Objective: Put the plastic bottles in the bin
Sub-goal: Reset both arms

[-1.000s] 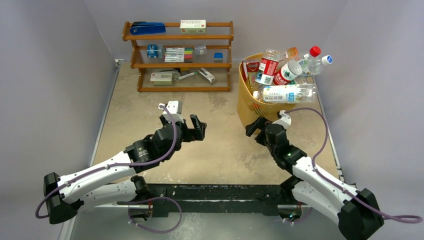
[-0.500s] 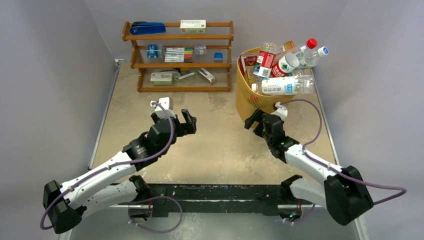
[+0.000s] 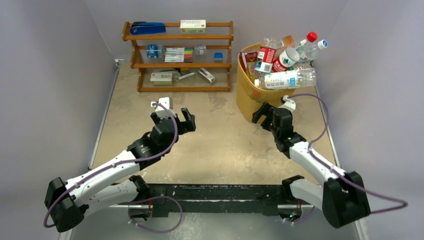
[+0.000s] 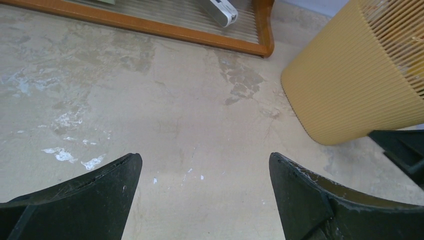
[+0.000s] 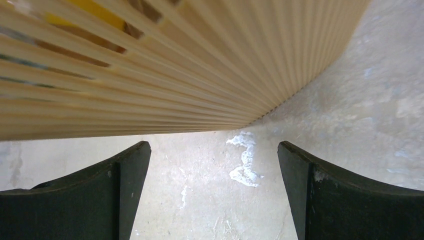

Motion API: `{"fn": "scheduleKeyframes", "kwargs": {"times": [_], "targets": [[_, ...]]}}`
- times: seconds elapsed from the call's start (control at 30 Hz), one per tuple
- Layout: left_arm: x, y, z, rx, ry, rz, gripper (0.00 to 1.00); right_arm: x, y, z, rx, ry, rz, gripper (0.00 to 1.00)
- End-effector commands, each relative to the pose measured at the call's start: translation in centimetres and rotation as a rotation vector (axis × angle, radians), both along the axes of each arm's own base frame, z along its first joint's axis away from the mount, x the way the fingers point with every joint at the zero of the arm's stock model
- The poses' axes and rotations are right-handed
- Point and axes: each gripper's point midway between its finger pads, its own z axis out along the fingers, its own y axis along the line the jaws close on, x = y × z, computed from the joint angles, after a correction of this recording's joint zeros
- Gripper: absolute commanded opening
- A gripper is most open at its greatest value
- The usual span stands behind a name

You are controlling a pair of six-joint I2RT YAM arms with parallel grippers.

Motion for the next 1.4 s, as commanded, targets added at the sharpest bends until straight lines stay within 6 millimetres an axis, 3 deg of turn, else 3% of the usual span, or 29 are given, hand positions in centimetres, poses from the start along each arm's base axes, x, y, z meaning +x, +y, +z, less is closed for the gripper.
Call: {"fn": "scheduleKeyframes", "kwargs": {"times": [0.0,0.17,0.27,0.4,0.53,0.67,0.83,1.0,1.07,1.3,1.37], "targets": [[1.1,1.5,-0.1,0.005,-0.042,0.111,0.99,-0.8,-2.3,3.4,-0.023,-0.088,-0.07,1.0],[1.1,4.7,-1.8,0.036,-0.062,0.261,0.99,-3.0,-5.9,4.5,-0.069,-0.149,-0.221,1.0],[1.3,6.8,-2.3,0.106,-0.093,0.343,0.99,-3.3,-6.7,6.6,-0.072,-0.318,-0.22,1.0],[2.1,9.3,-3.7,0.213,-0.093,0.433,0.99,-3.9,-10.1,8.1,-0.164,-0.386,-0.351,1.0],[2.8,12.7,-5.4,0.265,-0.102,0.509,0.99,-4.1,-12.3,10.1,-0.245,-0.464,-0.445,1.0],[3.1,17.3,-6.4,0.264,-0.097,0.654,0.99,-3.5,-13.7,10.6,-0.321,-0.565,-0.504,1.0],[3.4,20.8,-6.0,0.321,-0.126,0.732,0.99,-1.8,-15.6,9.1,-0.41,-0.537,-0.551,1.0],[3.2,22.7,-8.9,0.329,-0.16,0.696,0.99,-0.8,-17.5,6.8,-0.432,-0.527,-0.59,1.0],[3.2,23.5,-9.5,0.312,-0.181,0.696,0.99,-0.5,-17.7,7.3,-0.448,-0.565,-0.579,1.0],[6.6,24.4,-10.4,0.332,-0.131,0.644,0.99,1.4,-19.0,7.4,-0.496,-0.631,-0.564,1.0],[7.4,24.6,-10.3,0.33,-0.135,0.631,0.99,2.1,-18.6,6.8,-0.518,-0.597,-0.512,1.0]]}}
